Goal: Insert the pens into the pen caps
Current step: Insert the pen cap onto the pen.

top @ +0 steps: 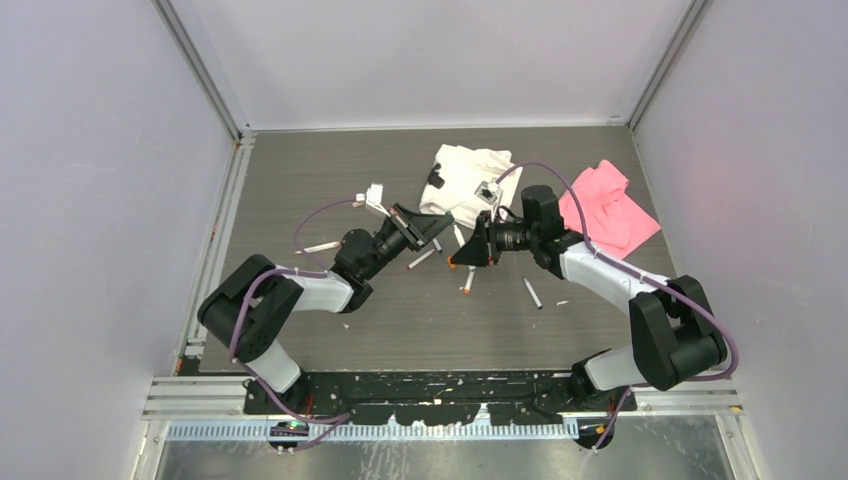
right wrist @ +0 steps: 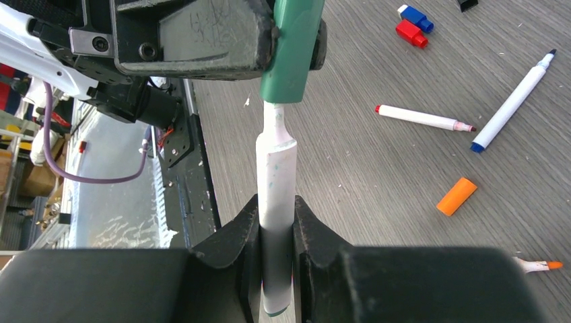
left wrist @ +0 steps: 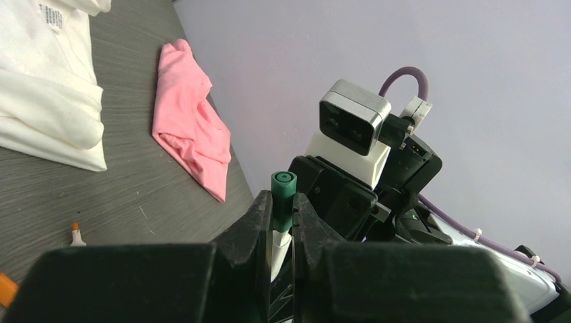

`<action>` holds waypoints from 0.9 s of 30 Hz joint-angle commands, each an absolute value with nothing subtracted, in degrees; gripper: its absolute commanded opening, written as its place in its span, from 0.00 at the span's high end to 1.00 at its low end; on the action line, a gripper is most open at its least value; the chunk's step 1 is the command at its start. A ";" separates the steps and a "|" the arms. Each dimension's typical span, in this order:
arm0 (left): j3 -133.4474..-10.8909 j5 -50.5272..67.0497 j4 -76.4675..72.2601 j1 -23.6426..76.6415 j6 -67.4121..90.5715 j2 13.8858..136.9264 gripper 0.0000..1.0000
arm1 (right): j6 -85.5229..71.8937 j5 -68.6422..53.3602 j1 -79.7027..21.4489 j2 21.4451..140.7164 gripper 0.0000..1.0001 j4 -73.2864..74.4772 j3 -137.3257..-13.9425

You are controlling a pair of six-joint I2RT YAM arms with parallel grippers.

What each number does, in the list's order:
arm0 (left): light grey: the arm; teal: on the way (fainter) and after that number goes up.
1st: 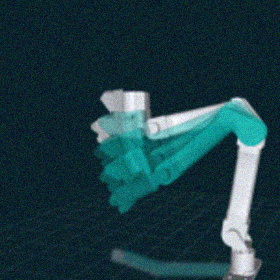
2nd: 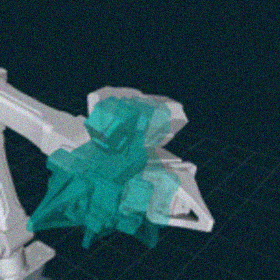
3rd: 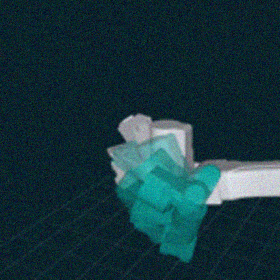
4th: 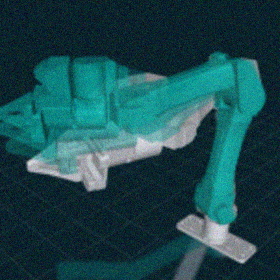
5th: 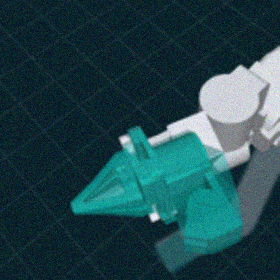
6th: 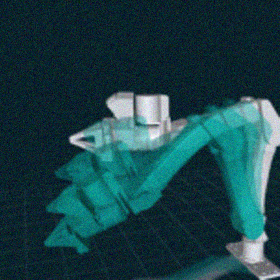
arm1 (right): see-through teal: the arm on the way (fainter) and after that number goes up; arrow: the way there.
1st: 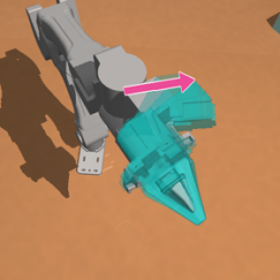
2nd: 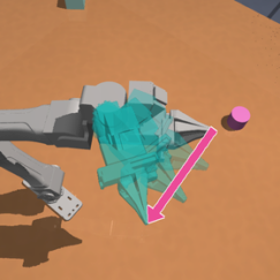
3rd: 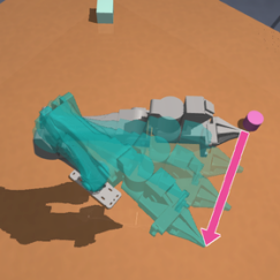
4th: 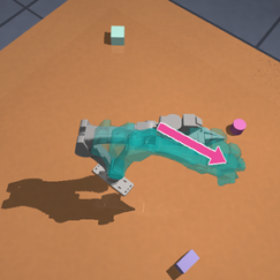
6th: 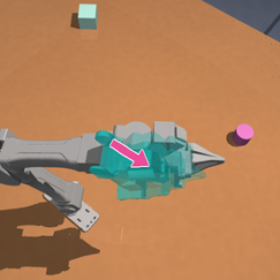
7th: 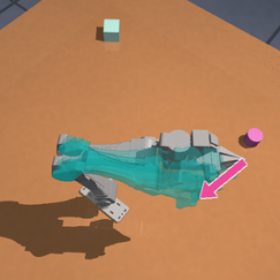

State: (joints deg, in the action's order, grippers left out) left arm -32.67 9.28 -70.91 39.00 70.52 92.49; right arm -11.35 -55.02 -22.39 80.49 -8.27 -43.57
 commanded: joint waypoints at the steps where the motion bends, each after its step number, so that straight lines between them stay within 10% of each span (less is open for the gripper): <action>1: -34.47 11.69 -75.20 39.29 69.97 92.97 0.99 | -12.63 -54.36 -22.66 80.02 0.99 -10.28 -45.48; 27: -35.43 16.16 -57.69 45.17 53.21 83.35 0.99 | -4.15 -53.57 -21.18 75.33 0.99 -5.34 -46.31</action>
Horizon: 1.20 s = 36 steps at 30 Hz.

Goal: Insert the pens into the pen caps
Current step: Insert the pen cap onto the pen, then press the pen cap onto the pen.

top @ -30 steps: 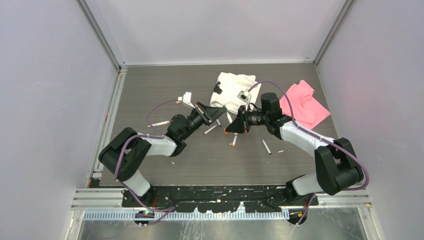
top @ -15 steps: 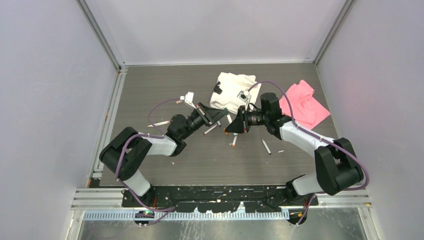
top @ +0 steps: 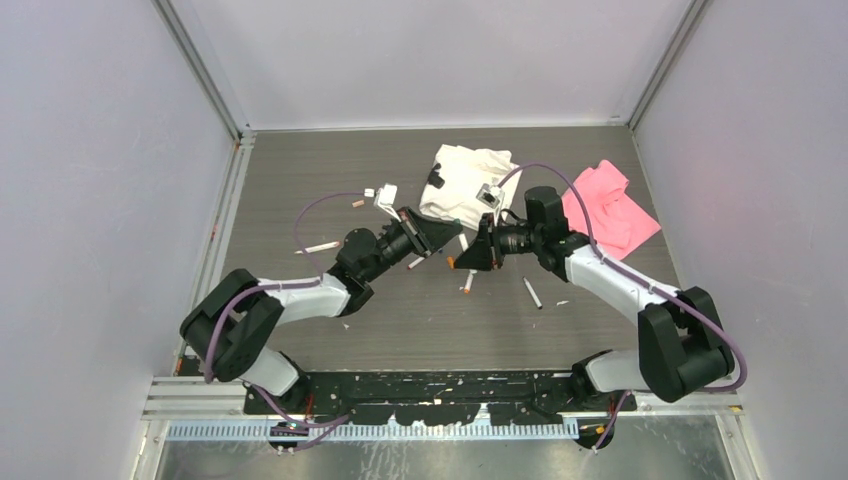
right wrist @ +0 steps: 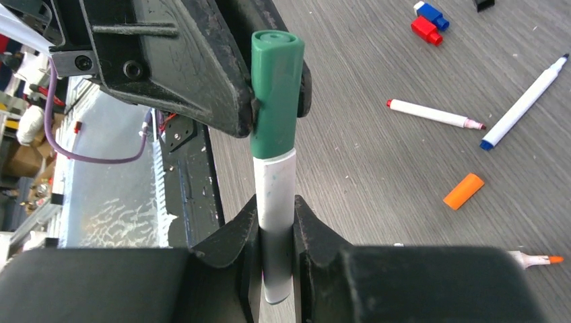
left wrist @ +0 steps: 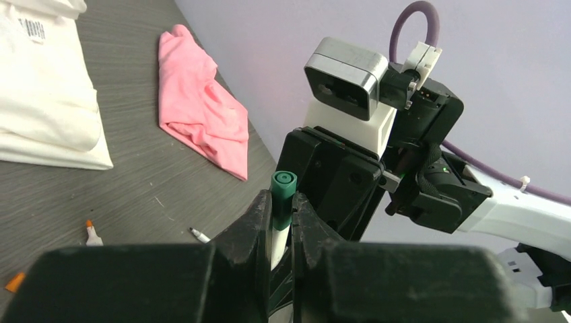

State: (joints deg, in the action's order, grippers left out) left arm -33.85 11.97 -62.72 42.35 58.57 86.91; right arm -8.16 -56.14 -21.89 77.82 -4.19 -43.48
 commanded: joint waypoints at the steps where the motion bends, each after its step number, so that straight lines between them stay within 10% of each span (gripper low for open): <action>1: -35.07 16.17 -57.66 45.18 53.18 82.94 0.99 | -3.55 -53.89 -21.05 74.95 0.99 -4.99 -46.43; 22: -33.14 16.35 -51.51 45.22 50.20 72.79 0.64 | 2.47 -60.57 -19.81 70.45 0.99 -2.37 -45.77; 30: -29.63 17.76 -49.87 43.43 41.54 63.87 0.22 | 7.22 -67.52 -19.86 69.68 0.99 5.46 -48.14; 36: -34.25 20.07 -50.42 41.60 41.85 65.70 0.14 | 7.75 -71.22 -19.95 69.70 0.99 7.03 -48.69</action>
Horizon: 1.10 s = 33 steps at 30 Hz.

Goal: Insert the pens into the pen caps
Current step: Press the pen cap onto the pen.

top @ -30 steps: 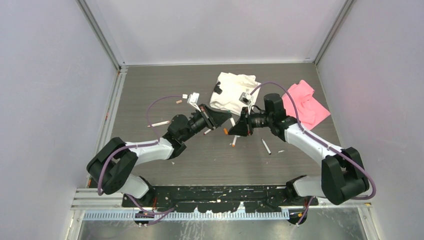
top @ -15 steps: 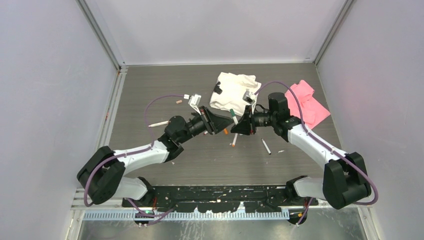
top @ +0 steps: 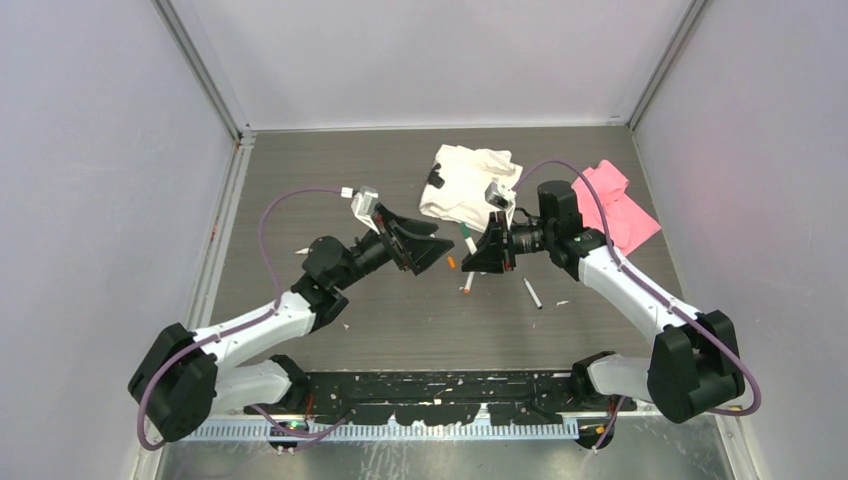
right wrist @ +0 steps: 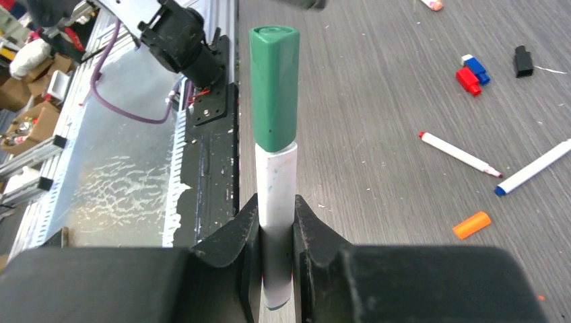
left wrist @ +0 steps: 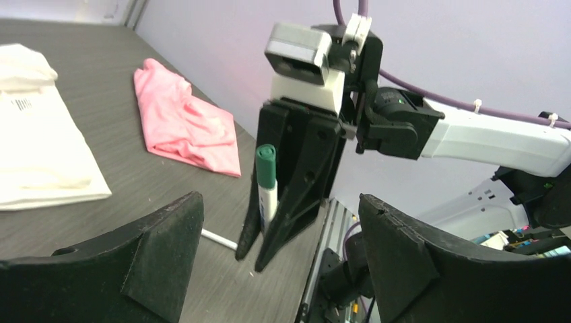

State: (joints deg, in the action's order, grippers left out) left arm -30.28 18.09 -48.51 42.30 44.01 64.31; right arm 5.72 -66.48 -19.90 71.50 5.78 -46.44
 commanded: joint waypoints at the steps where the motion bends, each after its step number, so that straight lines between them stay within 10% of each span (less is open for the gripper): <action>1: -35.48 20.16 -51.50 41.60 42.81 67.18 0.14 | 7.66 -71.42 -20.05 69.70 0.99 7.03 -48.77; 33: -42.83 26.53 -63.05 43.15 53.87 84.48 0.84 | 0.12 -69.69 -20.24 70.78 0.99 1.49 -48.34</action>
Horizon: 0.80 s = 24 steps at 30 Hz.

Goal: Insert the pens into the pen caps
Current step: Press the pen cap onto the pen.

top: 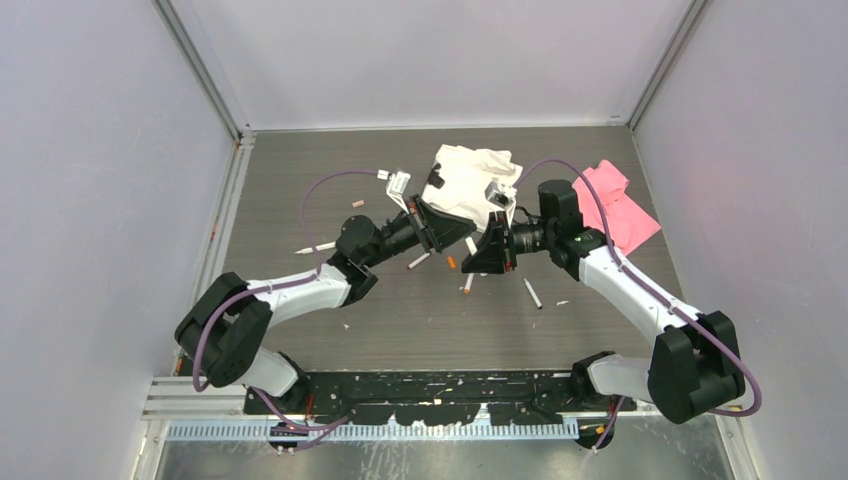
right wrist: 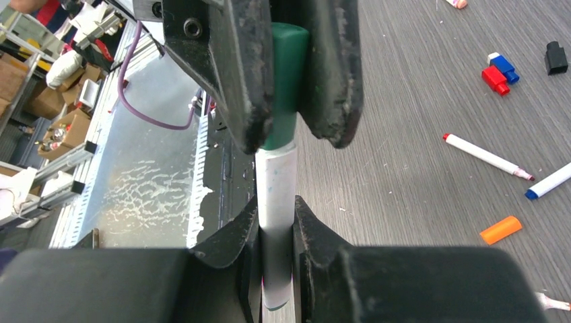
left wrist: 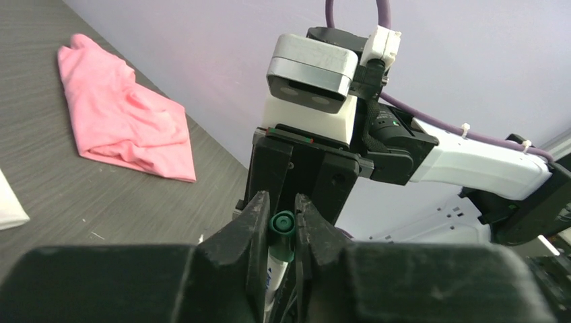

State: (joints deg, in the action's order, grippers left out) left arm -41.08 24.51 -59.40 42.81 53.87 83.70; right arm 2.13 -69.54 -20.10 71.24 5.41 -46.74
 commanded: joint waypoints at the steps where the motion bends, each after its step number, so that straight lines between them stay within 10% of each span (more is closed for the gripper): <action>1: -42.68 27.01 -63.59 43.15 53.88 84.73 0.90 | -0.53 -69.38 -20.27 70.91 0.99 1.04 -48.34; 24: -42.16 50.24 -81.91 41.93 65.83 93.21 0.99 | -32.98 -70.57 -19.60 71.14 0.99 -35.98 -42.63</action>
